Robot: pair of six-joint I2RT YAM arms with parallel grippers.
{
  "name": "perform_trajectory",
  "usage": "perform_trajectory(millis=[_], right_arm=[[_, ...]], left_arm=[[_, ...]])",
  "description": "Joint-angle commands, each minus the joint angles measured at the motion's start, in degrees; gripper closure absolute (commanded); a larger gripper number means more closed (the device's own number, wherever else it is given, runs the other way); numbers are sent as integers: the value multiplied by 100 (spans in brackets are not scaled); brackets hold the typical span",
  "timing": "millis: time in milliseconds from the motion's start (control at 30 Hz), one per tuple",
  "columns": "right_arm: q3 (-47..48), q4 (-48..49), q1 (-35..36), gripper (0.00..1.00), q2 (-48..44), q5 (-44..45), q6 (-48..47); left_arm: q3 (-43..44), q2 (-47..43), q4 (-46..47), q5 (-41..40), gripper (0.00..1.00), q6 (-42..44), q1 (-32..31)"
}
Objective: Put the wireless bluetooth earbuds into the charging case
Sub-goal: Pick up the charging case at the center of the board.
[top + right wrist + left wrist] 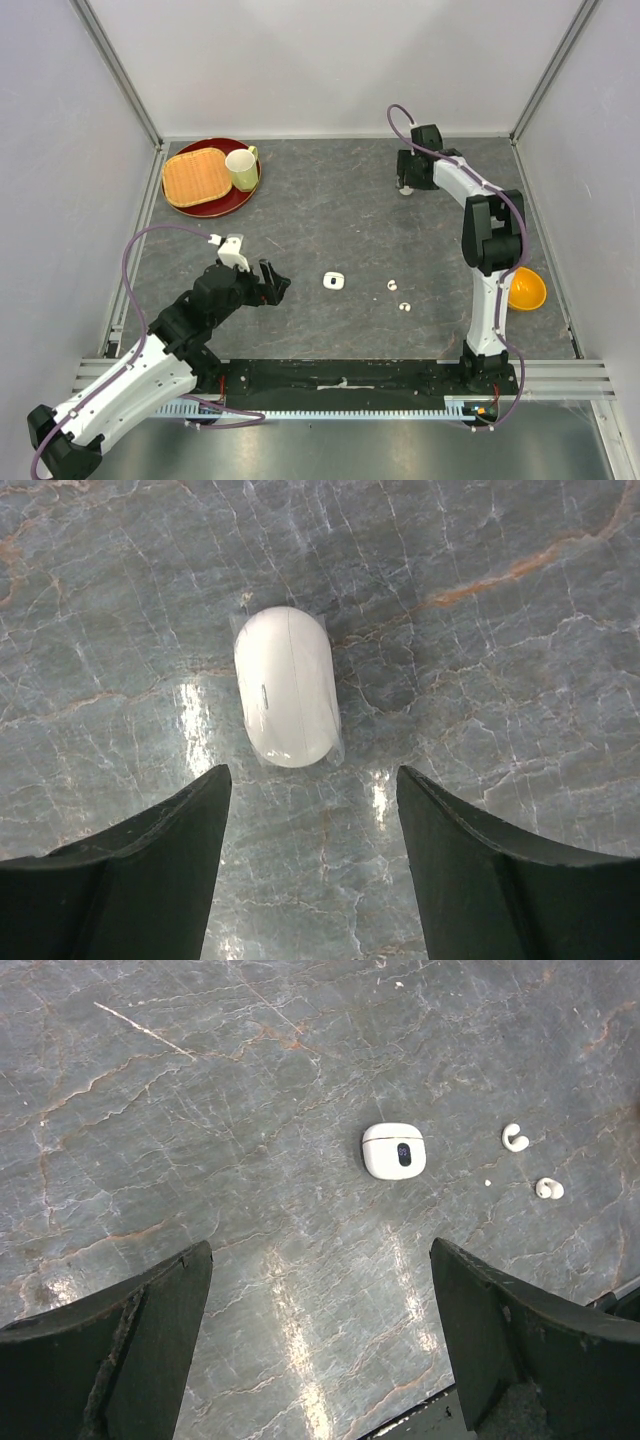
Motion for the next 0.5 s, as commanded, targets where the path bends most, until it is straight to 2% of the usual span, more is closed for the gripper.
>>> perform_trajectory(millis=[0,233,467], right_arm=[[501,-42,9,26,213,-38,-98],[782,-139,9,27,582,-382,-168],[1055,-297,9,27,908,-162,-265]], left_arm=[[100,-87,-12,20,4,-105,-3],[-128,-465,-65,-112,4,-308,-3],[-128,-492,-74,-209,4,-290,-3]])
